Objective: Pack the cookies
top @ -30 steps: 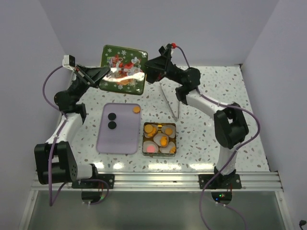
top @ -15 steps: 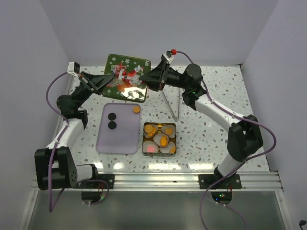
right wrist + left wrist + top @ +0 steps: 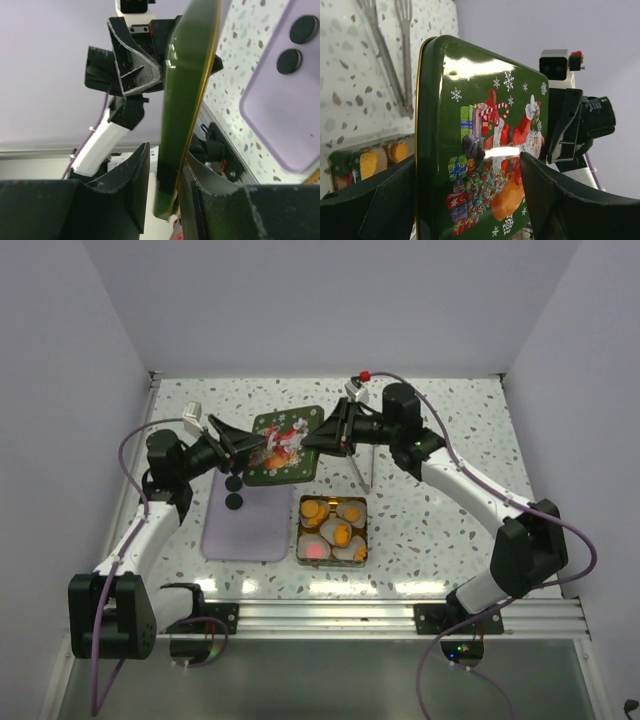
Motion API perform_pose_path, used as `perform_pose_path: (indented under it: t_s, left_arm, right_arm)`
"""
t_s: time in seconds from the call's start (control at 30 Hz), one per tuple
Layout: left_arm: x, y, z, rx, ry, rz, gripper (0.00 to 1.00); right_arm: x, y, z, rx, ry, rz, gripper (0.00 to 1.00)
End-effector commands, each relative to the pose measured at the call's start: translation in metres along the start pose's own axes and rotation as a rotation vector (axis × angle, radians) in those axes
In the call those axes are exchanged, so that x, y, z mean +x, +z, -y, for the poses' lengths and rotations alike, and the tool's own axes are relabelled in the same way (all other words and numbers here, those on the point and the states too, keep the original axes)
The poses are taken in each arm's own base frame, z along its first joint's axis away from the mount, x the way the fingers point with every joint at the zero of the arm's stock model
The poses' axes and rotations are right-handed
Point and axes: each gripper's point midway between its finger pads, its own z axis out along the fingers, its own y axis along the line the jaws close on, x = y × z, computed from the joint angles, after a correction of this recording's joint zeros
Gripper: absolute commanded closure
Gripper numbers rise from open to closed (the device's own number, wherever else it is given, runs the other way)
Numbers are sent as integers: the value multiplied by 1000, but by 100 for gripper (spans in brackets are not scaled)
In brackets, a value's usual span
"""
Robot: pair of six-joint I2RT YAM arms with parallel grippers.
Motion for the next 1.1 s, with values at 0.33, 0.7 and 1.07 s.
perform_pose_path:
  t_s: [0.33,0.7,1.07]
  left_arm:
    - [72,-26,-76,-214,61,-164,13]
    - [95,-27,-94,-252,101,-213,13]
    - [111,-27,-129,-372,96,-289,13]
  right_arm:
    - [69,-40,72,102,29,-42,87]
    - [105,-58,122,124,129,-11,91]
    - [113,-69,151,200,99,29,92]
